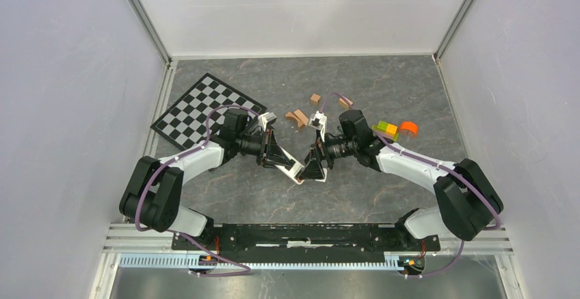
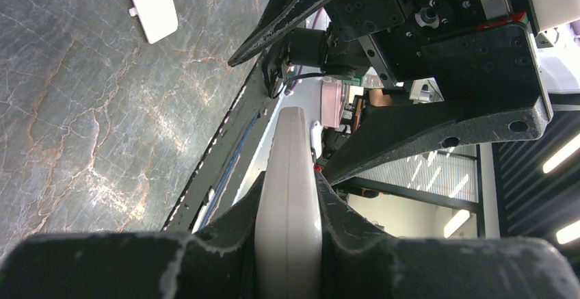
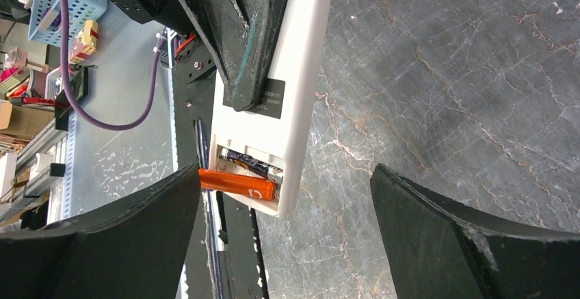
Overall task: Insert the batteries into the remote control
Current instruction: Load the battery into the remote control.
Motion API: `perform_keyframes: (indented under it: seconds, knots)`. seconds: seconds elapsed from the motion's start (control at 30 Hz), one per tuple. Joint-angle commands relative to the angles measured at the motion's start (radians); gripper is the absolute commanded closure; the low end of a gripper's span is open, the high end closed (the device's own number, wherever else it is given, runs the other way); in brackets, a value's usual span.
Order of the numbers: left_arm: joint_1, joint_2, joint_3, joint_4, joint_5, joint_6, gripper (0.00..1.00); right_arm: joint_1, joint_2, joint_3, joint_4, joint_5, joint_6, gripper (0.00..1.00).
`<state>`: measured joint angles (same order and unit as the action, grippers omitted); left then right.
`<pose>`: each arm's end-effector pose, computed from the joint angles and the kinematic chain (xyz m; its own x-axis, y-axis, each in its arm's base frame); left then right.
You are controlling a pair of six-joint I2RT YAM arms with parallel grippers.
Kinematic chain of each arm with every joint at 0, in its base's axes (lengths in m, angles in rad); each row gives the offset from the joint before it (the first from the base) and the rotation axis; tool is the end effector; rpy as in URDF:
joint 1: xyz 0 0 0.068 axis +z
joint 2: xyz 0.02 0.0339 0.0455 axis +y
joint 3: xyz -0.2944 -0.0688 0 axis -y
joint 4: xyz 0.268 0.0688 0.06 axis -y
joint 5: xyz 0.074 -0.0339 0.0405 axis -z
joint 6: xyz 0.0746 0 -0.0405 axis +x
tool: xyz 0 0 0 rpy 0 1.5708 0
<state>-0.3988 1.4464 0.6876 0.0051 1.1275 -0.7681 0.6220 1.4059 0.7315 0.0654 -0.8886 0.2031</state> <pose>0.2471 -0.1772 0.1922 -0.9910 0.0942 -0.0949 0.1182 0.2850 -0.9512 0.2245 0.2322 0.2142 -0.6338 -0.2979 -0.7138 -0.7728 0.2058 0.6003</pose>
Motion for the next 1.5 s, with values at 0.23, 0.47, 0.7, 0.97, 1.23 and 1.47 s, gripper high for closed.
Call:
perform_keyframes:
  seconds: [0.23, 0.47, 0.7, 0.97, 1.23, 1.47]
  knots:
    - [0.005, -0.012, 0.025, 0.004, 0.020, 0.035, 0.98, 0.014, -0.004, 0.042, 0.011, -0.016, -0.044, 0.02]
    - [0.005, -0.005, 0.026, 0.001, 0.011, 0.033, 0.98, 0.034, -0.005, 0.040, 0.020, -0.016, -0.030, 0.02]
    - [0.006, -0.006, 0.028, 0.001, 0.011, 0.036, 0.98, 0.041, -0.005, 0.036, 0.014, -0.010, -0.033, 0.02]
    - [0.006, -0.013, 0.027, -0.024, 0.016, 0.036, 0.98, 0.041, 0.022, 0.049, -0.008, -0.012, -0.039, 0.29]
    - [0.005, -0.016, 0.027, -0.034, 0.028, 0.028, 0.98, 0.041, 0.025, 0.037, -0.006, -0.002, -0.051, 0.41]
    - [0.005, -0.031, 0.026, -0.033, 0.034, 0.003, 0.98, 0.041, 0.023, 0.032, 0.009, 0.057, -0.050, 0.41]
